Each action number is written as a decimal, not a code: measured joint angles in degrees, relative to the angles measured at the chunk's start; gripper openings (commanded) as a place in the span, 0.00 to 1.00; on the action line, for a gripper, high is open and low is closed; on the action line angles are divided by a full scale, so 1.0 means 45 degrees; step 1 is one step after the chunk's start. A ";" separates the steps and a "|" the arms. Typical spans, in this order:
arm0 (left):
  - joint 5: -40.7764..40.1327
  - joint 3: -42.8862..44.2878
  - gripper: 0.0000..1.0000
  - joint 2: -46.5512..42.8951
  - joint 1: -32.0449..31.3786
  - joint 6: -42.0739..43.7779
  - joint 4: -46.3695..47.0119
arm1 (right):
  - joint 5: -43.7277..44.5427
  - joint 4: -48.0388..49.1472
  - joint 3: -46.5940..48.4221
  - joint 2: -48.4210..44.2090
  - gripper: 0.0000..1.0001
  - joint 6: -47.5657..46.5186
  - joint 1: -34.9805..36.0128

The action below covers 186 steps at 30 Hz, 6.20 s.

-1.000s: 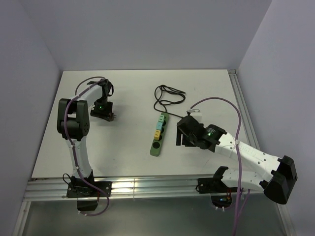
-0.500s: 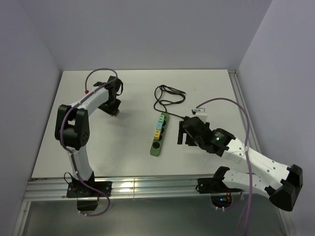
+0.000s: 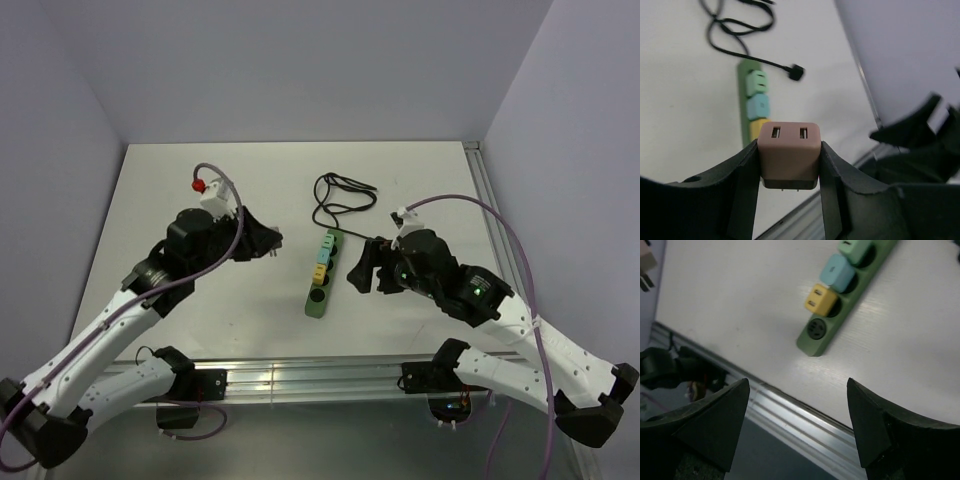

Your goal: Insert the plug

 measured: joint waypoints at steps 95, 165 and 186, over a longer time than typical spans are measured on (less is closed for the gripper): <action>-1.1181 0.0865 1.00 -0.1428 -0.5202 -0.7407 -0.8174 | 0.0335 -0.3264 0.5557 0.8850 0.00 0.5163 0.1394; -1.1472 -0.0607 0.99 -0.2433 -0.5207 -0.7193 -0.6567 | 0.4294 -0.3857 0.7446 1.4387 0.00 0.6314 0.3167; -1.1001 -0.0486 0.99 -0.2123 -0.5207 -0.7189 -0.6606 | 0.4284 -0.1171 0.4745 1.3134 0.00 0.6849 0.3099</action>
